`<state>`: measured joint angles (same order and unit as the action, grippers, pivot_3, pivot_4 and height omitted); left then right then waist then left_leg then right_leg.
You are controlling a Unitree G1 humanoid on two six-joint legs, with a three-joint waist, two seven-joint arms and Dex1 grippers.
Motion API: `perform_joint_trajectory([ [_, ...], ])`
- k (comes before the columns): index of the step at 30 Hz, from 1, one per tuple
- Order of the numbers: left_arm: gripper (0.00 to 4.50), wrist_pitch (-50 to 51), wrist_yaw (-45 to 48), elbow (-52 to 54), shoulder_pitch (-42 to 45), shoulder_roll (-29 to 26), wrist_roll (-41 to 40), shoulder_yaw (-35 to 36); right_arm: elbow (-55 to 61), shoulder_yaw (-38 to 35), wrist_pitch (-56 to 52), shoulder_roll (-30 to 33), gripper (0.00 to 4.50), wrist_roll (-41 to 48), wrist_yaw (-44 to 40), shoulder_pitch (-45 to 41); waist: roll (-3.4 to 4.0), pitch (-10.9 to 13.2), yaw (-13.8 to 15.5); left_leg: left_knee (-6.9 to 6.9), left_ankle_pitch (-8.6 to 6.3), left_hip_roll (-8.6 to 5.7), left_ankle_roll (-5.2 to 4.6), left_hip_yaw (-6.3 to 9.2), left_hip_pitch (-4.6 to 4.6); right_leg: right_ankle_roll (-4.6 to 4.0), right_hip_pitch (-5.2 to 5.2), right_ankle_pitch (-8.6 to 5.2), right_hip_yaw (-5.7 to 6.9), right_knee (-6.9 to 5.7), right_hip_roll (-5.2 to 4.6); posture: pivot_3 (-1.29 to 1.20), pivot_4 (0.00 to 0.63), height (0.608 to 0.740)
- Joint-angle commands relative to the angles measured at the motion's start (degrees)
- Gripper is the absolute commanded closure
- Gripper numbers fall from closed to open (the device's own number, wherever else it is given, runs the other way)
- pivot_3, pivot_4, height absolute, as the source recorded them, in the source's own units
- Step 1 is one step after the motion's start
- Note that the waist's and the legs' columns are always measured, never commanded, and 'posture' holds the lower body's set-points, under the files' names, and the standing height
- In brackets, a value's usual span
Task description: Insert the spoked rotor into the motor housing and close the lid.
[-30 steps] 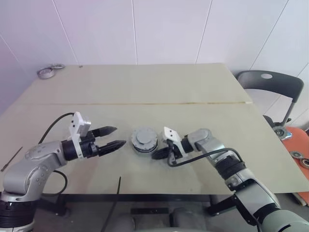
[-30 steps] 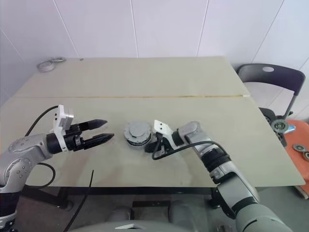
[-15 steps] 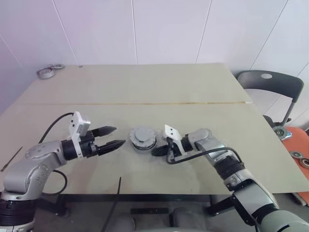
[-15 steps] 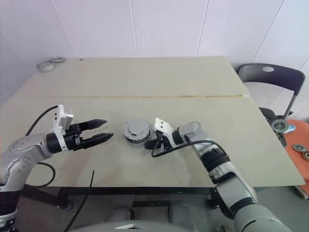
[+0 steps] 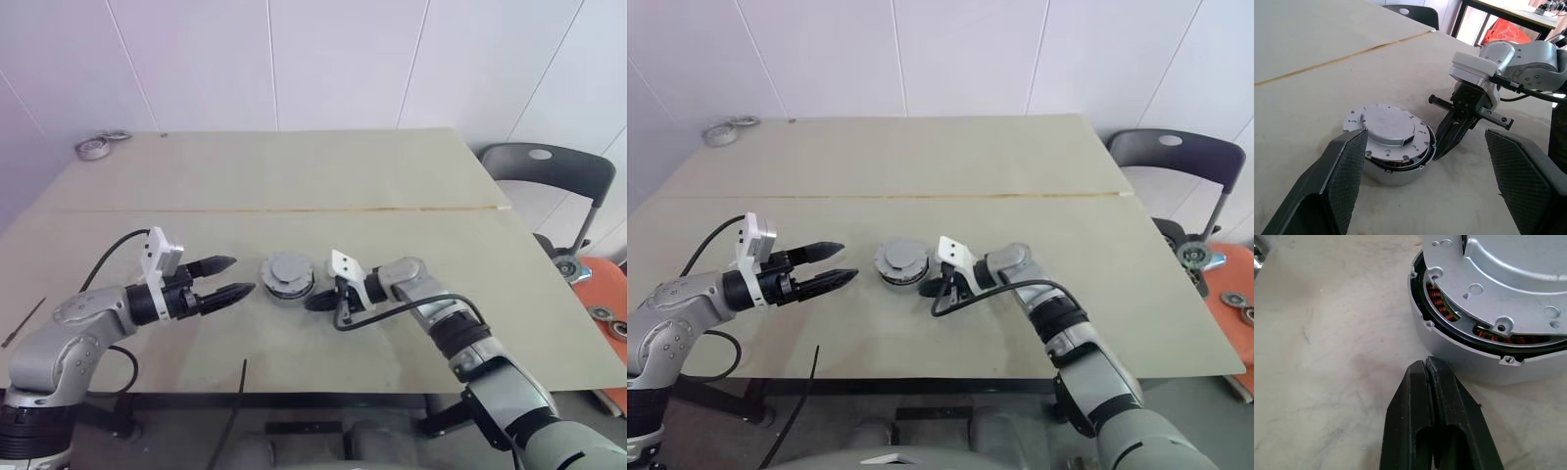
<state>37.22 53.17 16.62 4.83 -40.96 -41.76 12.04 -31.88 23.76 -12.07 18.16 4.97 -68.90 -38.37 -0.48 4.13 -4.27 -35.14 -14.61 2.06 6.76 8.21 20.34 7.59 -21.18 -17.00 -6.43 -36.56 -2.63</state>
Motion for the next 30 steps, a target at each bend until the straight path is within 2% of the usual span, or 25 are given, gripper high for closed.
perform_joint_trajectory([
  [1, 0.43, -0.59, -0.19, 1.46, 0.53, -0.08, -0.59, 1.12, -0.08, -2.51, 1.18, -0.51, 4.43, -0.26, 1.53, -2.01, 0.0, 0.0, 0.01, 0.0, 0.0, 0.0, 0.0, 0.0, 0.0, 0.0, 0.0, 0.0, 0.0, -0.01, 0.0, 0.0, 0.0, 0.74],
  [7, 0.43, -0.9, 0.09, 1.04, 0.51, -0.34, -0.51, 1.4, -1.76, -3.53, 5.17, -0.36, 4.43, -0.86, 2.58, -2.8, 0.0, 0.0, 0.03, 0.01, 0.0, 0.0, 0.0, 0.0, 0.01, 0.0, -0.01, 0.0, 0.0, -0.01, 0.0, 0.0, 0.0, 0.74],
  [11, 0.43, -1.95, 1.89, -0.22, 0.53, -2.57, 0.79, 2.16, -3.34, -3.82, 15.22, 1.0, 4.43, -3.54, 4.35, -4.01, 0.01, 0.01, 0.0, 0.01, 0.0, 0.0, 0.0, 0.0, 0.03, 0.0, -0.03, 0.0, 0.0, 0.0, 0.0, 0.0, 0.0, 0.74],
  [16, 0.43, -1.25, 5.01, -0.34, -0.58, -6.75, 0.37, 3.99, 2.68, -4.29, 8.71, 3.45, 4.43, 2.37, -9.29, -3.66, 0.01, 0.01, -0.24, 0.11, 0.0, 0.0, 0.0, 0.0, 0.04, 0.03, -0.06, 0.01, 0.0, 0.02, -0.01, 0.0, 0.0, 0.74],
  [19, 0.43, -1.26, 6.68, -0.65, -2.4, -9.02, 0.67, 5.79, 4.2, -4.1, 6.77, 3.46, 4.43, 3.81, -13.46, -4.12, 0.02, 0.01, -0.28, 0.15, 0.0, 0.0, 0.0, 0.0, 0.05, 0.03, -0.06, 0.01, 0.0, 0.07, -0.02, 0.0, 0.0, 0.74],
  [22, 0.43, -2.87, 8.08, -1.96, -3.62, -10.9, 2.1, 7.28, 1.94, -4.24, 8.68, 1.18, 4.43, 2.88, -12.56, -5.94, 0.03, 0.02, -0.28, 0.14, 0.0, 0.0, 0.0, 0.0, 0.04, 0.0, -0.06, -0.01, 0.0, 0.06, -0.02, 0.0, 0.0, 0.74],
  [25, 0.43, -6.89, 9.36, -5.66, -3.26, -13.44, 5.41, 9.41, -4.92, -4.86, 15.26, -3.39, 4.43, 0.22, -6.38, -9.48, 0.06, 0.04, -0.99, 0.11, 0.01, 0.0, 0.01, 0.0, 0.01, -0.13, -0.07, -0.07, 0.0, 0.01, 0.0, 0.0, 0.0, 0.74],
  [30, 0.43, -13.8, 11.1, -9.34, -3.59, -15.93, 9.53, 11.96, -16.85, -7.58, 22.94, -7.51, 4.43, -0.93, -0.38, -15.95, 0.06, 0.04, -1.44, 0.13, 0.03, -0.01, 0.06, 0.0, 0.04, -0.09, -0.09, -0.05, 0.0, -0.03, -0.03, 0.0, 0.0, 0.74],
])
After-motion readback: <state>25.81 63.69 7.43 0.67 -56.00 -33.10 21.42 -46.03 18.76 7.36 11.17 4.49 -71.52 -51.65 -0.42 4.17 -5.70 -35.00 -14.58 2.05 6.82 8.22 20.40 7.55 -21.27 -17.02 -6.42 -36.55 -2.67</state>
